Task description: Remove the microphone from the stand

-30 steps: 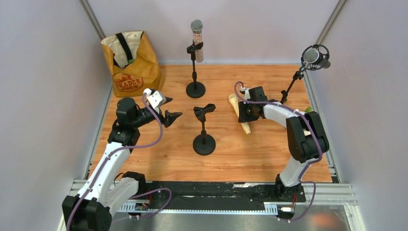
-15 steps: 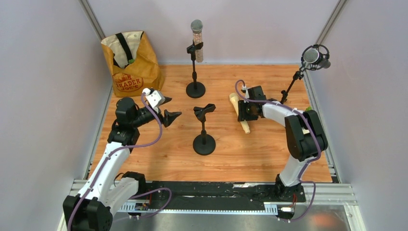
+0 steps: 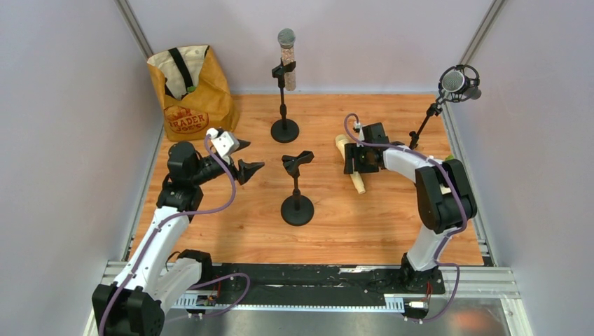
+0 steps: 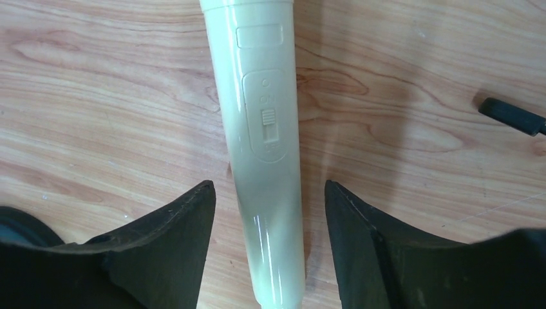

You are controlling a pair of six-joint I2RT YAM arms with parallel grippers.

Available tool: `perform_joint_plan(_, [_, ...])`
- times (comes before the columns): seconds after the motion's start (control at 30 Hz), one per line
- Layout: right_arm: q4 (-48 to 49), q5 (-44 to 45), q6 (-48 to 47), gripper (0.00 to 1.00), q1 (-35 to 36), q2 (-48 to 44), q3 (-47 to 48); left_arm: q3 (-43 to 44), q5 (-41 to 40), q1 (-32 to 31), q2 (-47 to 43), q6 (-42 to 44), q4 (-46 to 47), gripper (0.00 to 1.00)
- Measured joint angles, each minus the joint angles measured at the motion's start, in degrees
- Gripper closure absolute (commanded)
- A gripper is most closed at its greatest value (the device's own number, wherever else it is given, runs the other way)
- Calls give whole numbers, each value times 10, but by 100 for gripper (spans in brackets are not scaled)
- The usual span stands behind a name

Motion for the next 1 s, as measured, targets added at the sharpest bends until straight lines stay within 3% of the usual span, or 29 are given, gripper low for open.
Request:
perform_joint_plan(0.43, [0, -65, -43, 24, -1, -84, 11, -3, 42, 1, 3, 15, -6, 17])
perform_joint_plan(0.6, [21, -148, -109, 23, -1, -158, -5, 0, 92, 1, 34, 66, -47, 17])
perform_joint_plan(0.83, [121, -323, -201, 19, 2, -342, -135, 0, 184, 1, 85, 149, -79, 17])
perform_joint_plan(1.0, [178, -390, -220, 21, 25, -379, -150, 1, 233, -4, 118, 213, -114, 17])
